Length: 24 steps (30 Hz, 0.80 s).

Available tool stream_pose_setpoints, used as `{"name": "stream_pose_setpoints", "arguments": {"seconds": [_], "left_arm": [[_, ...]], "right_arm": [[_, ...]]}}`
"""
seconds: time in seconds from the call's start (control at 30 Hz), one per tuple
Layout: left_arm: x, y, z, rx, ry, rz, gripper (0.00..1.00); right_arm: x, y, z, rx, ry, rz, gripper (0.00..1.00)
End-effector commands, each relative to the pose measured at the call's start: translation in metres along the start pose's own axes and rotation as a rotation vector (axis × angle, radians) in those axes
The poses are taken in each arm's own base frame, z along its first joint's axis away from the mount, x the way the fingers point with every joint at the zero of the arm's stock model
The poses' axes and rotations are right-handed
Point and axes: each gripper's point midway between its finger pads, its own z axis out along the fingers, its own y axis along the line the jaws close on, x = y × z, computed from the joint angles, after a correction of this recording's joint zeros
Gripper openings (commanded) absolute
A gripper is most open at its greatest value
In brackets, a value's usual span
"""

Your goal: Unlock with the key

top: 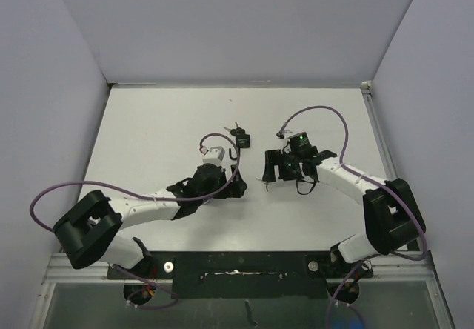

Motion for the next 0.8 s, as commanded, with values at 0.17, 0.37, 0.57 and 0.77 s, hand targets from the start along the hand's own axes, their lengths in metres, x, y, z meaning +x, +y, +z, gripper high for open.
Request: {"name": "stream_pose_setpoints", "arguments": {"seconds": [0.17,0.37,0.57,0.77], "left_arm": [[-0.039,-0.018,-0.035,0.068,-0.13,0.016,0.98],[-0.033,-0.01,-0.037,0.057,-0.129,0.004,0.98],[-0.031,-0.004,-0.038,0.047,-0.132,-0.001,0.98],[-0.03,-0.001,-0.04,0.043,-0.133,-0.008,0.98]], "right_arm": [[-0.005,0.014,0.014,-0.048,0.042,0.007,0.7],[-0.001,0.021,0.023,-0.073,0.072,0.015,0.62],[0.004,0.027,0.03,-0.086,0.102,0.011,0.61],[0.009,0.033,0.036,-0.09,0.118,0.004,0.61]]}}
